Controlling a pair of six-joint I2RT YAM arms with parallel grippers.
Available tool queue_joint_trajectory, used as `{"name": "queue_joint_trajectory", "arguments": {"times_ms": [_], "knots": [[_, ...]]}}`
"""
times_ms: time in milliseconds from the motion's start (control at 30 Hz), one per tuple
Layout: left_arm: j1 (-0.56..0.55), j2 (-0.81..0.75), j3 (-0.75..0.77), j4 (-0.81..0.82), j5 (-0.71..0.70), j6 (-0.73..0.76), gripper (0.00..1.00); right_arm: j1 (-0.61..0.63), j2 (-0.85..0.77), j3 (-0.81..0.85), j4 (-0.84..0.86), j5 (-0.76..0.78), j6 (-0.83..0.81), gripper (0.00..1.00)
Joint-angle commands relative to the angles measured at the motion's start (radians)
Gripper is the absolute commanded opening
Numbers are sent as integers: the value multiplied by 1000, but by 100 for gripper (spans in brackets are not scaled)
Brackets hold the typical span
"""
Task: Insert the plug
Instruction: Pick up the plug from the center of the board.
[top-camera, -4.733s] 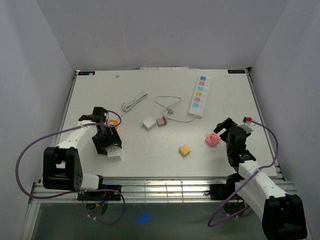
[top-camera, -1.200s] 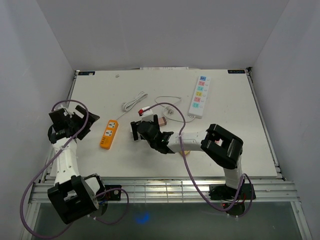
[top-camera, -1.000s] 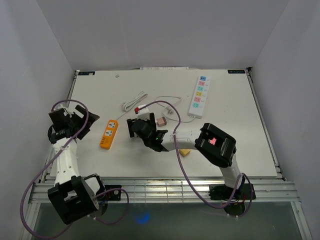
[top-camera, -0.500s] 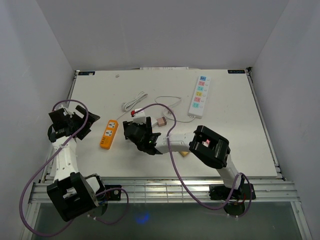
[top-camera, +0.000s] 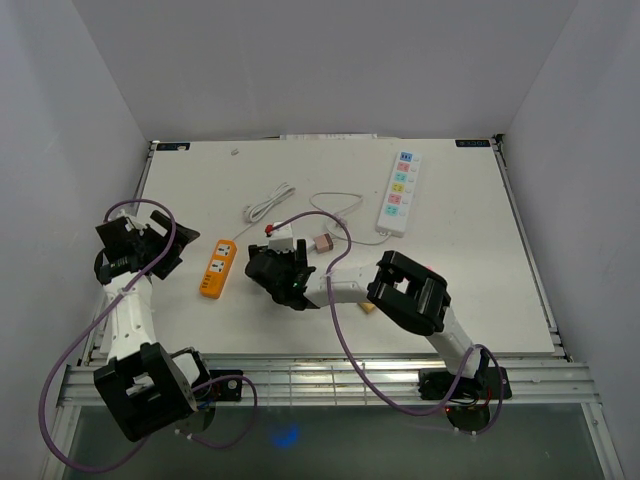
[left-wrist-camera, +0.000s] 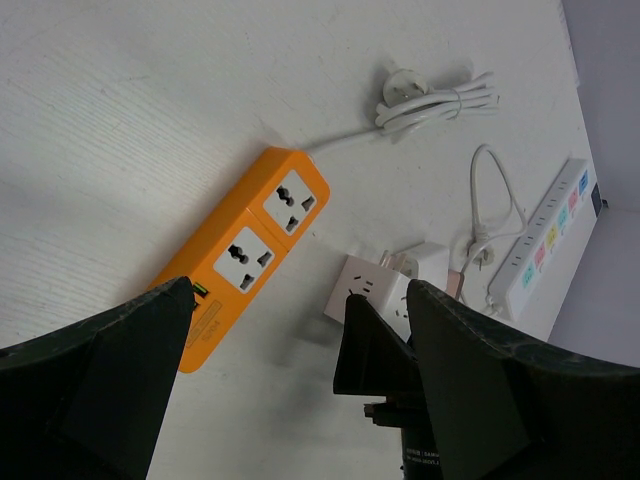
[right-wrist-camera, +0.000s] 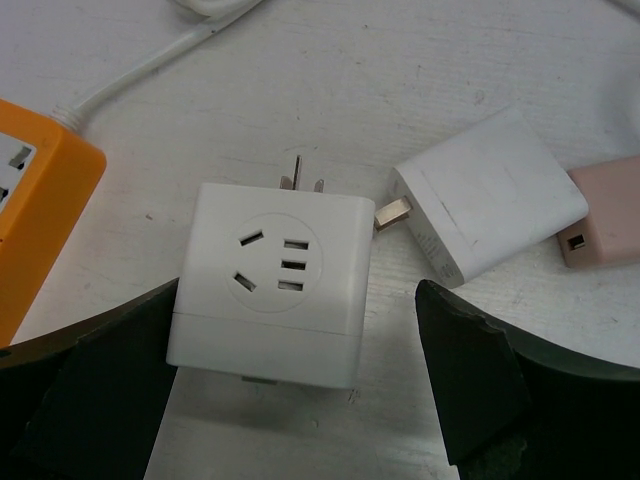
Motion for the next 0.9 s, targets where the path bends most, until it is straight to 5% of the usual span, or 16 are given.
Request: {"name": "queue_joint_trajectory", "arguments": {"times_ms": [0, 33, 333, 533, 733, 867], "knots": [[8, -5, 7, 18, 24, 11, 98, 4, 15, 48, 3, 56, 29, 98], [8, -3, 7, 16, 24, 11, 98, 5, 18, 49, 3, 56, 29, 100], [13, -3, 1, 27, 41, 9, 98, 5, -14, -24, 88, 59, -46, 54], [13, 9, 1, 26, 34, 14, 98, 5, -106, -131, 182, 33, -149, 46], [13, 44, -5, 30, 38, 11, 98, -1, -291, -340, 316, -122, -293, 30], [13, 61, -10, 30, 25, -2, 98, -6, -402, -455, 349, -235, -346, 28]]}}
